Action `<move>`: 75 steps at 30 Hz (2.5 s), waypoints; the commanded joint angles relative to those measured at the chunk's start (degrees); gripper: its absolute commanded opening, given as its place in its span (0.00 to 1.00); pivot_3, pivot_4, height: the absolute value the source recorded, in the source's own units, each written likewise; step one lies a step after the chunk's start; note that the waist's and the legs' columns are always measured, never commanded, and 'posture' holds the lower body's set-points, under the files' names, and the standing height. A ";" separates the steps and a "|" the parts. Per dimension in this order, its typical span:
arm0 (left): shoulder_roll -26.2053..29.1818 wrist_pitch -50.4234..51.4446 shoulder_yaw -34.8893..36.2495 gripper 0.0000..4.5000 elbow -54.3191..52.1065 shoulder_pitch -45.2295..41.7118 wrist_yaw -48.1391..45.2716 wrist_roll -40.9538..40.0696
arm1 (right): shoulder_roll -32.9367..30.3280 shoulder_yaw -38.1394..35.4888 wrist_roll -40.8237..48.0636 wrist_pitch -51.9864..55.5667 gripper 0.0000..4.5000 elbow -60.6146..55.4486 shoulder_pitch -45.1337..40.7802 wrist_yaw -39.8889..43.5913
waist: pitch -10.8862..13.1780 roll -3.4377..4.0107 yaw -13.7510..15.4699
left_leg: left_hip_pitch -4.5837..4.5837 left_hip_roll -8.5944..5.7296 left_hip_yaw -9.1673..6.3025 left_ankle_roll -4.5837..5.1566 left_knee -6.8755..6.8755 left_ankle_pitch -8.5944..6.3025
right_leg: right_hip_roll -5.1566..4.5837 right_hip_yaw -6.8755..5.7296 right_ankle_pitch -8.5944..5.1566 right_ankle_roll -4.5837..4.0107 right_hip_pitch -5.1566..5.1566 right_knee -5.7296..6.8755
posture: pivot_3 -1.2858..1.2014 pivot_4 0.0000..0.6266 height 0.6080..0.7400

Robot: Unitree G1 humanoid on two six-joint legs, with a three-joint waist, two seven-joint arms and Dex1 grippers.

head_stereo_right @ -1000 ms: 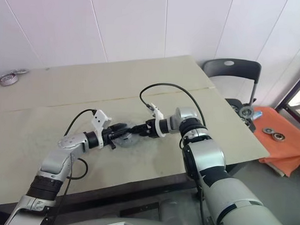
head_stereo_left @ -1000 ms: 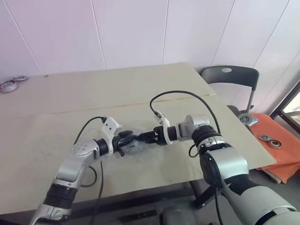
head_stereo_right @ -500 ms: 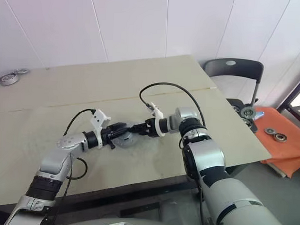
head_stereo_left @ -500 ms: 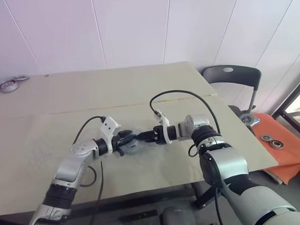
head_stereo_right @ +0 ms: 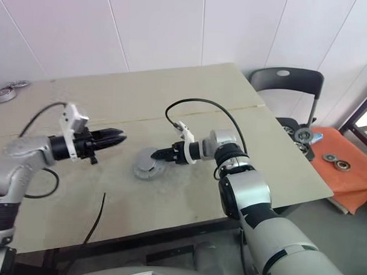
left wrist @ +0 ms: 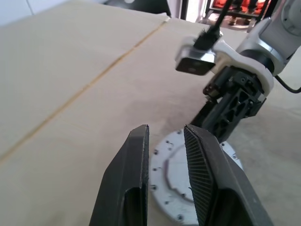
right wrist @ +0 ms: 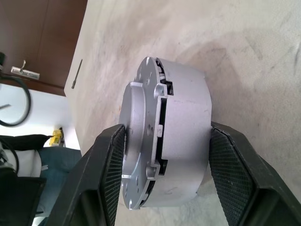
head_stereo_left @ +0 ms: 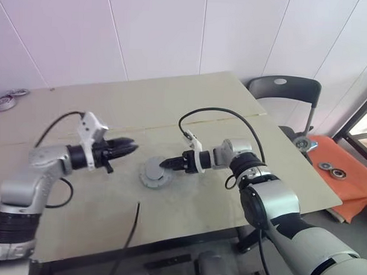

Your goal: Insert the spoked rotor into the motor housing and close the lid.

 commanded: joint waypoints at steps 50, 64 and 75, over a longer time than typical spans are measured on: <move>0.91 1.98 9.37 0.27 -7.68 17.76 4.44 -4.85 | 1.10 -32.84 20.40 3.91 0.50 4.77 1.05 -39.58 | 0.25 -0.24 0.21 | -0.93 0.00 -0.01 0.01 0.22 0.00 | 0.01 -0.01 0.25 -0.20 -0.61 -0.14 | 0.52 0.00 1.00; 0.54 0.74 8.04 0.27 -5.65 16.57 4.33 -3.66 | 1.02 -32.29 20.54 2.03 0.50 4.39 1.59 -40.33 | 0.24 -0.26 0.21 | -0.89 0.00 -0.01 0.01 0.35 0.00 | 0.02 -0.01 0.26 -0.22 -0.51 -0.10 | 0.52 0.00 1.00; -0.65 -0.11 6.82 0.27 -4.30 14.51 5.64 -3.27 | 0.29 -22.16 14.71 -1.84 0.50 1.11 0.63 -29.70 | 0.25 -0.25 0.43 | -0.89 -0.01 -0.01 0.01 0.48 0.01 | 0.02 -0.01 0.29 -0.19 -0.47 -0.01 | 0.52 0.00 1.00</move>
